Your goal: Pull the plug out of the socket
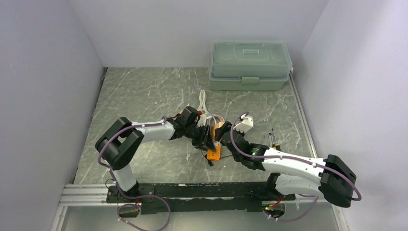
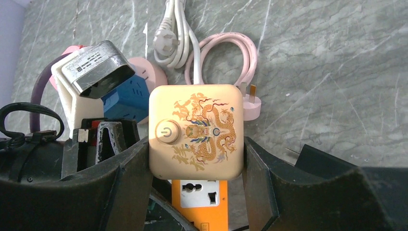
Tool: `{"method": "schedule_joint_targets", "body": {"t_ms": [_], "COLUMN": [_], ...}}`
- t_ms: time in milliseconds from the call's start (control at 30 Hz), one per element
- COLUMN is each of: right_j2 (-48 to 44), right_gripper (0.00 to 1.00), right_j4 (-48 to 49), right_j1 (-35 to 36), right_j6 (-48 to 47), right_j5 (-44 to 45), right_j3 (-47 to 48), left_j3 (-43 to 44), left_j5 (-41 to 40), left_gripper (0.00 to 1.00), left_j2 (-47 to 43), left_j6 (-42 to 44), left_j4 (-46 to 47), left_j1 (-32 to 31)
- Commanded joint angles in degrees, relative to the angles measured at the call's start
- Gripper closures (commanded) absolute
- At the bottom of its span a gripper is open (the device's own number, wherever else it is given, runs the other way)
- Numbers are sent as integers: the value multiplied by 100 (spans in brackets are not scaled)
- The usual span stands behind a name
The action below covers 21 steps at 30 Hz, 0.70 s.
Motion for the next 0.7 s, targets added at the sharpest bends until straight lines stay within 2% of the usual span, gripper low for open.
{"method": "schedule_joint_targets", "body": {"t_ms": [0, 100, 333, 667], "right_j2": [-87, -281, -678, -620], "right_gripper": [100, 100, 100, 100], "right_j4": [442, 587, 1180, 1166], "right_j1": [69, -21, -629, -664], "right_j6": [203, 278, 391, 359], "right_j5": [104, -48, -1085, -1092], "right_j3": [192, 9, -501, -446], "left_j3": [121, 105, 91, 111], "left_j5": [76, 66, 99, 53], "left_gripper": [100, 100, 100, 100], "left_j2": [2, -20, -100, -142], "left_j6": [201, 185, 178, 200], "left_j4": [222, 222, 230, 222], "left_j1": [-75, -76, -73, -71]}}
